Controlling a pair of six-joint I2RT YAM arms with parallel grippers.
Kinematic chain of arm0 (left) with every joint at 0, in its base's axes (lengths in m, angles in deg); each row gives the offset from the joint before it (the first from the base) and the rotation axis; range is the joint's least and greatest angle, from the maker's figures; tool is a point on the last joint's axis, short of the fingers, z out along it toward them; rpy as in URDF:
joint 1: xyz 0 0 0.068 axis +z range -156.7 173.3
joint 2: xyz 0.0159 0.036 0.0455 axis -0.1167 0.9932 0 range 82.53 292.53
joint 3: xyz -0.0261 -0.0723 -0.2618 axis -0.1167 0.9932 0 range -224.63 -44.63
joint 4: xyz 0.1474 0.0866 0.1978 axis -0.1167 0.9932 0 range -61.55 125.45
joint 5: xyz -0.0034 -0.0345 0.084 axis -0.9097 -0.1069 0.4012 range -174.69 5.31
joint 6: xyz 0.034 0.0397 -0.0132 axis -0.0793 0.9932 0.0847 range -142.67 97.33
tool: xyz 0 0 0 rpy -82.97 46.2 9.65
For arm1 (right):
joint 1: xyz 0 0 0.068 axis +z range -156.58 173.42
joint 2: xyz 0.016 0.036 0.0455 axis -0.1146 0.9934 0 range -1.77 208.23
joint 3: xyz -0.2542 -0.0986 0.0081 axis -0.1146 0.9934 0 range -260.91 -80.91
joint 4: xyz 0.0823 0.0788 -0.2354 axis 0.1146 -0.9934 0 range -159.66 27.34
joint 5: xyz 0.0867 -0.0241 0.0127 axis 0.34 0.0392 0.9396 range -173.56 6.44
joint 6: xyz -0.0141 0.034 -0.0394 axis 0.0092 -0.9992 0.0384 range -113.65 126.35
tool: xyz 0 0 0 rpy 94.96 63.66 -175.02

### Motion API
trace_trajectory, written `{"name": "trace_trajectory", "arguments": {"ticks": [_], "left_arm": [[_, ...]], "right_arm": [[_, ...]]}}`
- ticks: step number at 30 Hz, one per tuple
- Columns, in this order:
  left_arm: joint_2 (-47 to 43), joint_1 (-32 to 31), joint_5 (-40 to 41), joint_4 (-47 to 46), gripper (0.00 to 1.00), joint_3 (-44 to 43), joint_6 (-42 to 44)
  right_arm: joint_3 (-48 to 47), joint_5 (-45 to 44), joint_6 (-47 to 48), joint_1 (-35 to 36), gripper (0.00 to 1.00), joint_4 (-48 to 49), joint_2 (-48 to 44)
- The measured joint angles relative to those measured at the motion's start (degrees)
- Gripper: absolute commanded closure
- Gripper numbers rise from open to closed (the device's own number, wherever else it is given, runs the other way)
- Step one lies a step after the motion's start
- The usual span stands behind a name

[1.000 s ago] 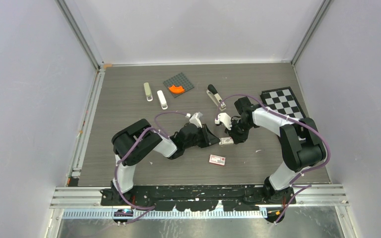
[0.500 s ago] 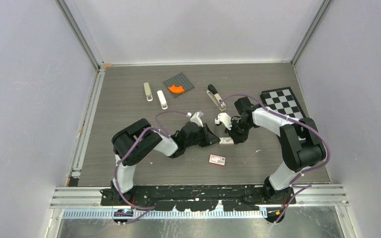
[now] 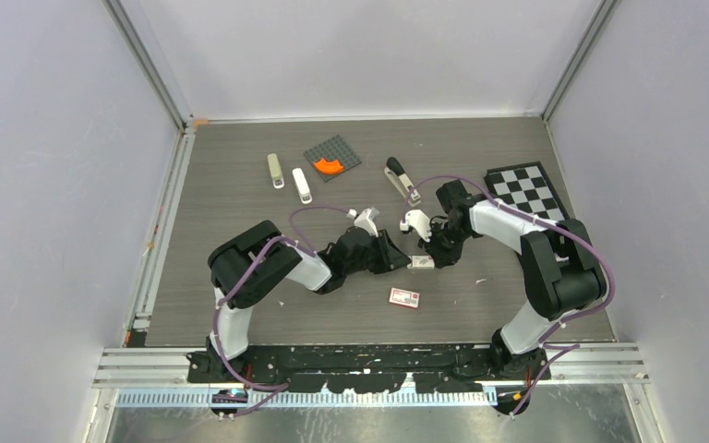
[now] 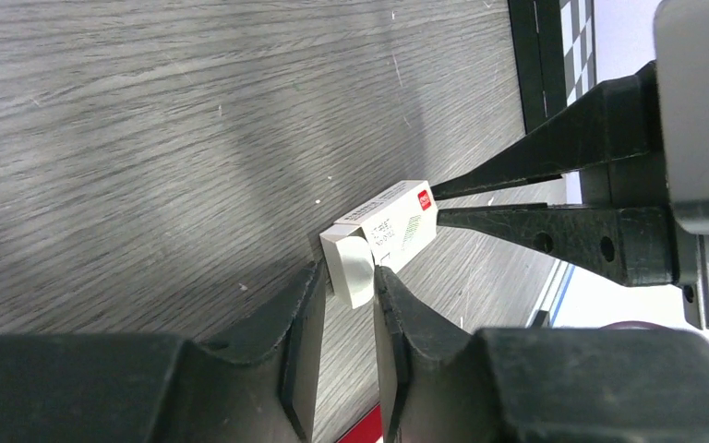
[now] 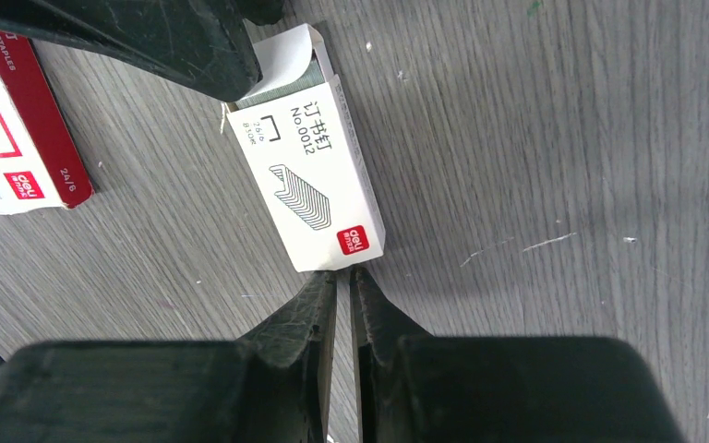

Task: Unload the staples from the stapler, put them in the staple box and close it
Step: Close the staple box at the center of the board.

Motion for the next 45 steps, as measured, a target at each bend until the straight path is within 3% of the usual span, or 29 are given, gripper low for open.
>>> {"name": "trace_trajectory", "arguments": {"ticks": [26, 45], "left_arm": [[0.5, 0.0, 0.2, 1.6, 0.86, -0.8, 0.5], [0.7, 0.2, -0.6, 2.1, 0.88, -1.5, 0.5]], "right_arm": [[0.0, 0.0, -0.2, 0.0, 0.83, 0.0, 0.0], [0.1, -0.9, -3.1, 1.2, 0.84, 3.1, 0.0]]}}
